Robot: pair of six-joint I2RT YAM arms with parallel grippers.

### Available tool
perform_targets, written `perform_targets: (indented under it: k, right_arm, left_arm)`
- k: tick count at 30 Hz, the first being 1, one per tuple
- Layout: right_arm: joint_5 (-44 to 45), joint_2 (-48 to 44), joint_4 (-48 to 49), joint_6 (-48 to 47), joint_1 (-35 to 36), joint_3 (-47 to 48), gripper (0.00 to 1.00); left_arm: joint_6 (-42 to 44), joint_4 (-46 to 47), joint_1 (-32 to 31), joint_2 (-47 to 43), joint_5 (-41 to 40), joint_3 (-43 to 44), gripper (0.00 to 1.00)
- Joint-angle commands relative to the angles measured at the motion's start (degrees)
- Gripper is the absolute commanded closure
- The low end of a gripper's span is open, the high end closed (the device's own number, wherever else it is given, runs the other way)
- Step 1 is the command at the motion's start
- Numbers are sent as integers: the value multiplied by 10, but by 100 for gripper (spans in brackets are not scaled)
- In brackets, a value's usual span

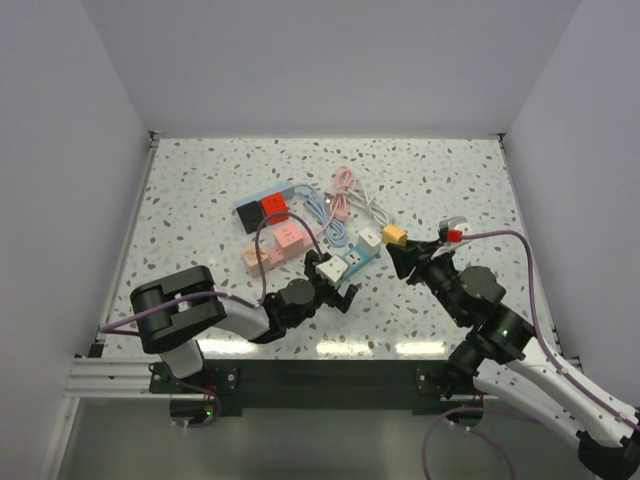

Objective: Insert the plug

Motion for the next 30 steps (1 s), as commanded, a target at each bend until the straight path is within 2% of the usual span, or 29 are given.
perform_targets:
  k: [1,12,15,19,23,30]
  right_arm:
    - [4,6,0,-5,0,30,100]
    - [3,28,-9,-3,-1,38,100]
    - [9,40,-33,6,0,46,100]
    - [30,57,-77,20,0,65,100]
    - [39,57,-107,29,0,66,100]
    - [57,54,-139,39,0,68,100]
  left_arm:
    - [-2,10,21,14,67,9,0]
    - [-39,-2,39,61,77,13,0]
    - [-63,1,38,66,100,7,0]
    - [-95,22,31,86,169,5,0]
    - [-122,29,16,110,192,10,0]
    - [-164,37,-11,89,221,-4,0]
